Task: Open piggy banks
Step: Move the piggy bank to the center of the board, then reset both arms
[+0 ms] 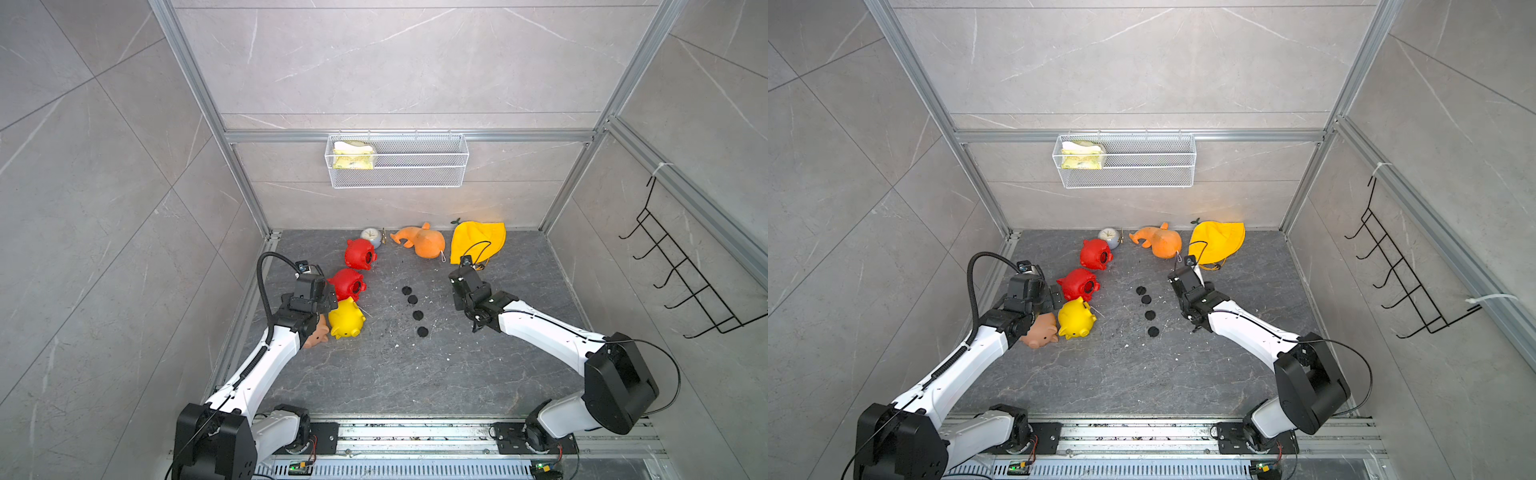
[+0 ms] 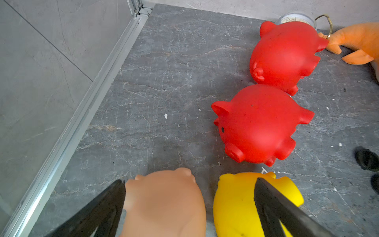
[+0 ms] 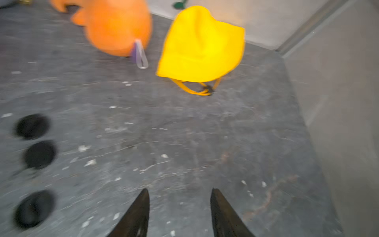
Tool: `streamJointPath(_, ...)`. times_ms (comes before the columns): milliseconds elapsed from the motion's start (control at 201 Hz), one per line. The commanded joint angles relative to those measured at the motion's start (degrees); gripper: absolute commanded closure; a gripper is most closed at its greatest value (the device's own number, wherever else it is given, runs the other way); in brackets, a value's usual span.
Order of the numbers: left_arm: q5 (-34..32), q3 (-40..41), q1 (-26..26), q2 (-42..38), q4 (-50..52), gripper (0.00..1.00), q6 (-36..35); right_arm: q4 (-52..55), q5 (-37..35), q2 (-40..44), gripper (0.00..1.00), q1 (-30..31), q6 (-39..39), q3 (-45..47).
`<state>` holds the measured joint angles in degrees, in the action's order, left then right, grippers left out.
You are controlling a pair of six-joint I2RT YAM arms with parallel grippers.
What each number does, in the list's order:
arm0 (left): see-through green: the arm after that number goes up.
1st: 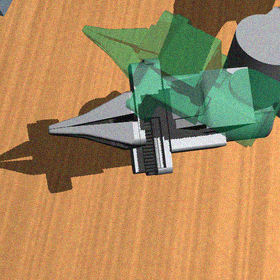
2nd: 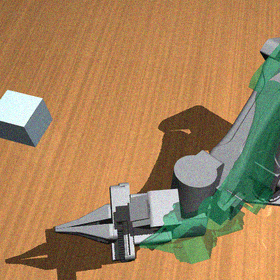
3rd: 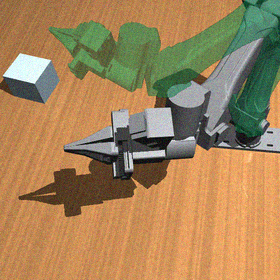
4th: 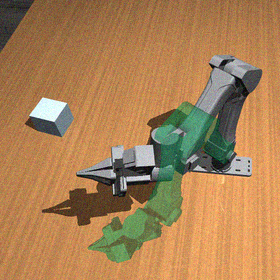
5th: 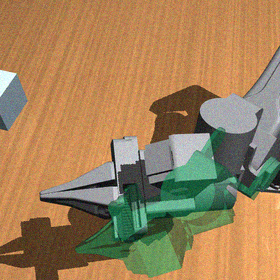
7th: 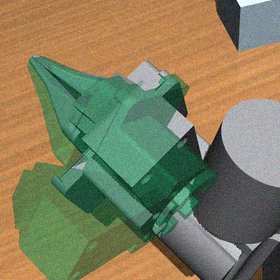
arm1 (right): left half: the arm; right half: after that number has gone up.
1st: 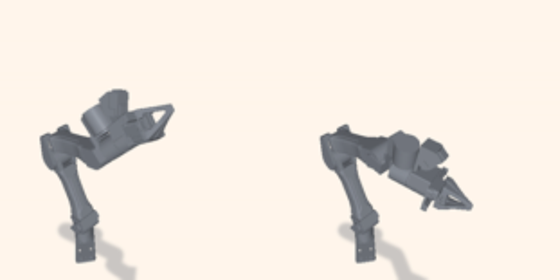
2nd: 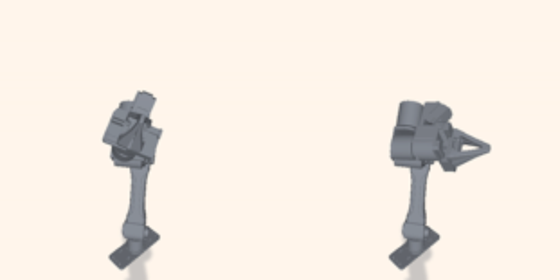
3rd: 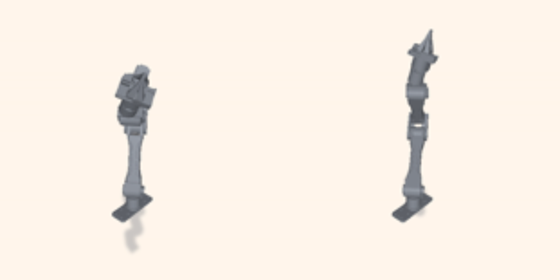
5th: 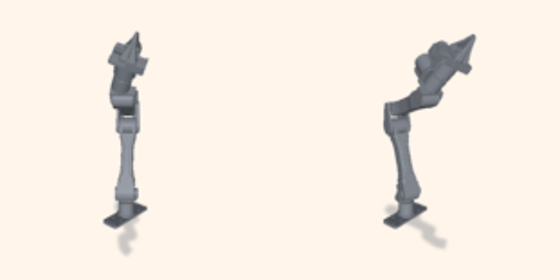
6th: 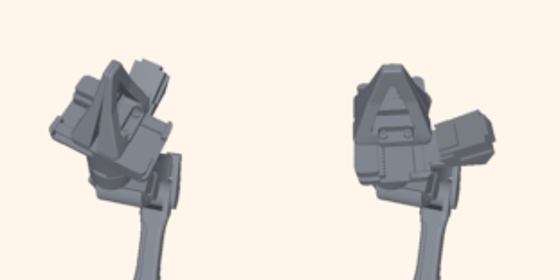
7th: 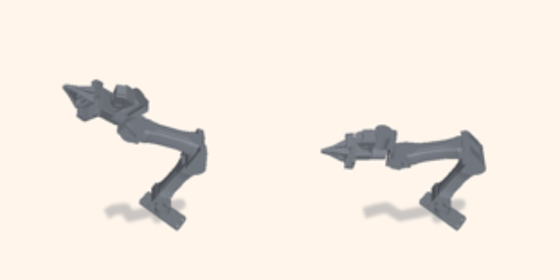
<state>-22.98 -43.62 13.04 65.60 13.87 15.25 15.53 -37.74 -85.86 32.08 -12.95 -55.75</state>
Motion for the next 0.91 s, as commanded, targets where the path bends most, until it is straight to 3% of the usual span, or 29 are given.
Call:
streamJointPath(0, -2.16, 3.01, -2.66, -0.62, -11.84, 0.01, -6.21, -6.83, -13.36, 1.01, 0.44, -2.63, 2.84, 4.99)
streamJointPath(164, -6.77, 6.43, -3.98, 0.15, -16.04, 0.01, -9.23, -21.28, -13.02, 0.84, 0.42, -7.68, 7.12, 14.14)
streamJointPath(433, -8.57, 18.62, -4.0, 2.23, -31.03, 0.01, -9.95, -57.15, 3.35, 2.05, 0.41, -16.59, 12.66, 30.89)
streamJointPath(697, -4.28, 22.12, -5.25, 9.03, -48.54, 0.0, -14.17, -57.3, 22.69, 1.29, 0.4, -24.2, 10.46, 31.62)
streamJointPath(766, 0.83, 22.06, -7.01, 10.72, -51.55, 0.01, -14.63, -59.06, 25.98, 1.4, 0.38, -25.87, 9.84, 32.81)
streamJointPath(901, 2.74, 20.85, -8.37, 13.7, -53.35, 0.01, -15.99, -67.6, 28.87, -0.84, 0.35, -26.71, 10.46, 36.2)
